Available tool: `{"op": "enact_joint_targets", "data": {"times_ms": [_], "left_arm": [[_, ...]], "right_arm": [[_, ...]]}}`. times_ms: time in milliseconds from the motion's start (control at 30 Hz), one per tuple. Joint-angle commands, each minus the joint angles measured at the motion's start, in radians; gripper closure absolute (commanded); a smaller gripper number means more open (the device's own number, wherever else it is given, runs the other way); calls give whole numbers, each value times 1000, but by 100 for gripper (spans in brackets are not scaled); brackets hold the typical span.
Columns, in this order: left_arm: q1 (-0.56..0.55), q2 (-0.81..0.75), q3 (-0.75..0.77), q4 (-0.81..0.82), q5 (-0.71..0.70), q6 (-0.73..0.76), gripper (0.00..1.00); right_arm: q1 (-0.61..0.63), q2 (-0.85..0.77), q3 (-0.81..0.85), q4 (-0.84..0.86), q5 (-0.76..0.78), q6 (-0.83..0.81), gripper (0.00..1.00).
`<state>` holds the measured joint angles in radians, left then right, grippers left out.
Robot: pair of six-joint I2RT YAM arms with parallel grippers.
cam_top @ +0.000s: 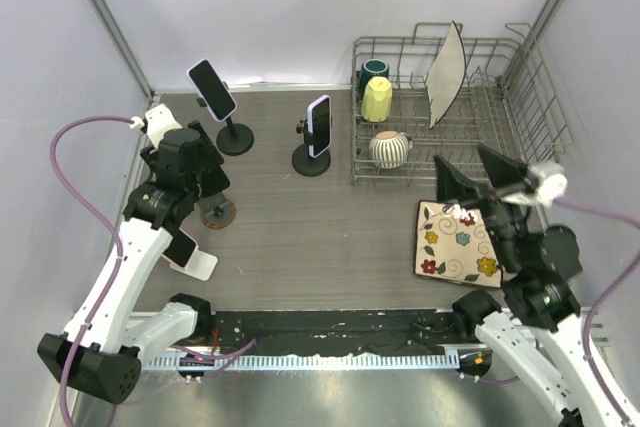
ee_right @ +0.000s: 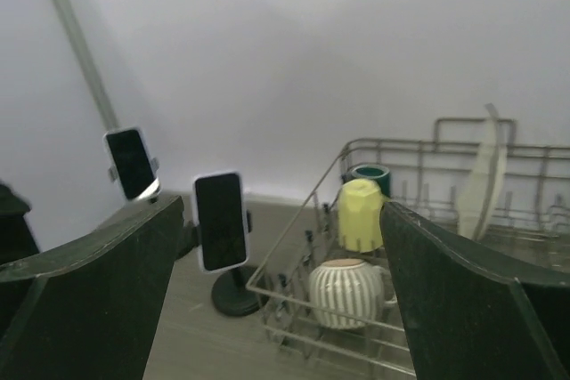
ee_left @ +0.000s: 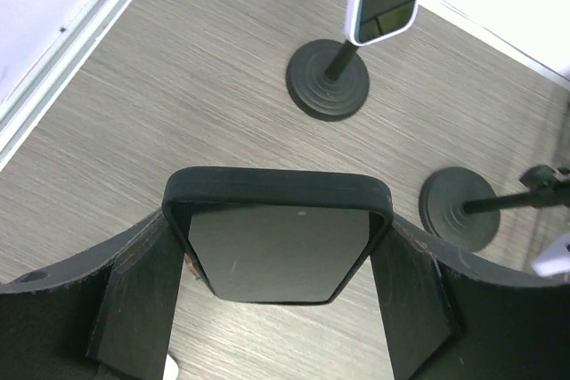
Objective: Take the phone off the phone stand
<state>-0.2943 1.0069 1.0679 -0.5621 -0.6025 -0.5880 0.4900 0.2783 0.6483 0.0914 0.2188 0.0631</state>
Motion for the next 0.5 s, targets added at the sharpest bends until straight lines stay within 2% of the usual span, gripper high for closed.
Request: {"op": "enact_joint_targets", "data": {"times_ms": [0, 33, 67, 267, 367, 467], "left_arm": [[-2, -60, 67, -51, 113, 31, 98], [-2, -65, 69, -58, 139, 33, 99], [-2, -68, 72, -70, 186, 34, 100], [-2, -82, 54, -87, 369, -30, 100], [-2, -90, 11, -46, 476, -88, 100], [-5, -71, -31, 4, 595, -139, 100]], "right_arm": [[5, 264, 164, -194, -281, 86, 3], [5, 307, 184, -228, -382, 93, 2], [5, 399, 215, -239, -428, 110, 2], [5, 710, 241, -222, -759, 216, 2], [13, 814, 231, -162, -876, 282, 2], [80, 872, 177, -24, -883, 340, 2]]}}
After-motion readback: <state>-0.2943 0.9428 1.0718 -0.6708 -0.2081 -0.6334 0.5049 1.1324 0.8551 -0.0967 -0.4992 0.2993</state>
